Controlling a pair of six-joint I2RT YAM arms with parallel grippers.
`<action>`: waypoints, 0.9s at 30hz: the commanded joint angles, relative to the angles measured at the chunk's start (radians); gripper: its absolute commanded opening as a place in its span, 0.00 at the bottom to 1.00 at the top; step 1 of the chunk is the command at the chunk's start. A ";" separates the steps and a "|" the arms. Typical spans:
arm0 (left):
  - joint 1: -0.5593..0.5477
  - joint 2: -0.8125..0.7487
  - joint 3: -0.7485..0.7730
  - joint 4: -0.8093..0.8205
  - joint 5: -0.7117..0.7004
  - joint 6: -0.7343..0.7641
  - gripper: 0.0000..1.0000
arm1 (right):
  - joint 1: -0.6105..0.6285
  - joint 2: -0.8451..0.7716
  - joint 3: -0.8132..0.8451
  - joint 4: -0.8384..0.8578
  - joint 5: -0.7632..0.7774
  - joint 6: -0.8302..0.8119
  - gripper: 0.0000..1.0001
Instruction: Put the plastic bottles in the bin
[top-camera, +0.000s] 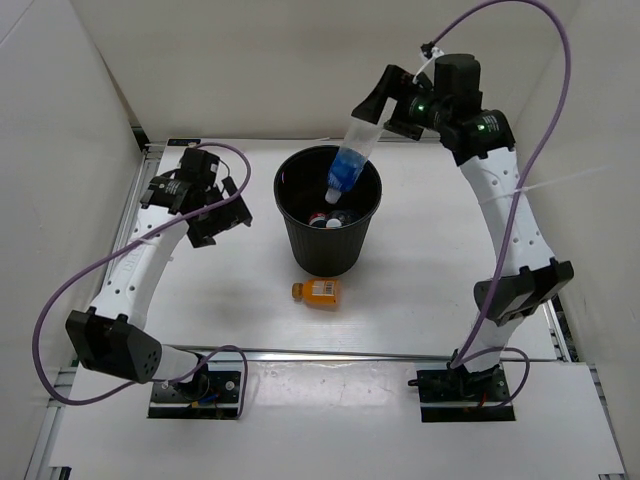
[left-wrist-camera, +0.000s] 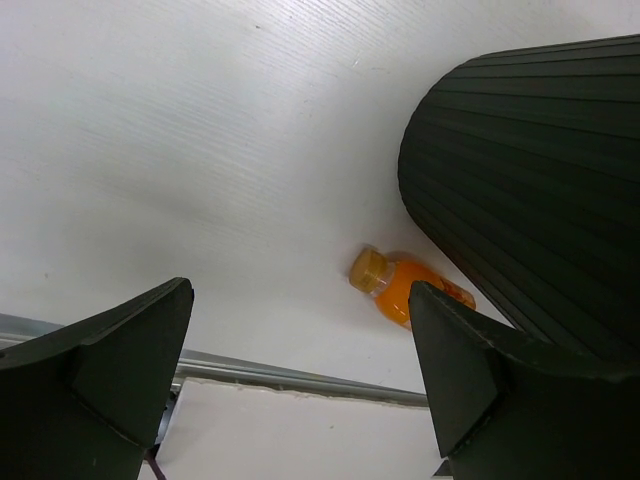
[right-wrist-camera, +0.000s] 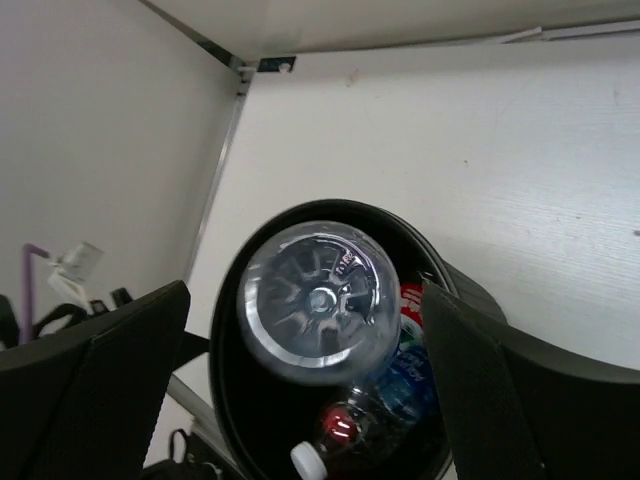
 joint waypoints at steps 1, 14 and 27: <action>0.006 -0.053 -0.009 0.001 -0.018 -0.013 1.00 | 0.009 -0.027 0.064 0.011 0.056 -0.090 1.00; 0.015 -0.105 -0.173 0.100 0.148 0.007 1.00 | 0.104 -0.392 -0.257 -0.006 -0.165 -0.418 1.00; 0.190 -0.126 -0.362 0.165 0.278 0.005 1.00 | 0.899 -0.248 -0.311 -0.313 0.273 -0.630 1.00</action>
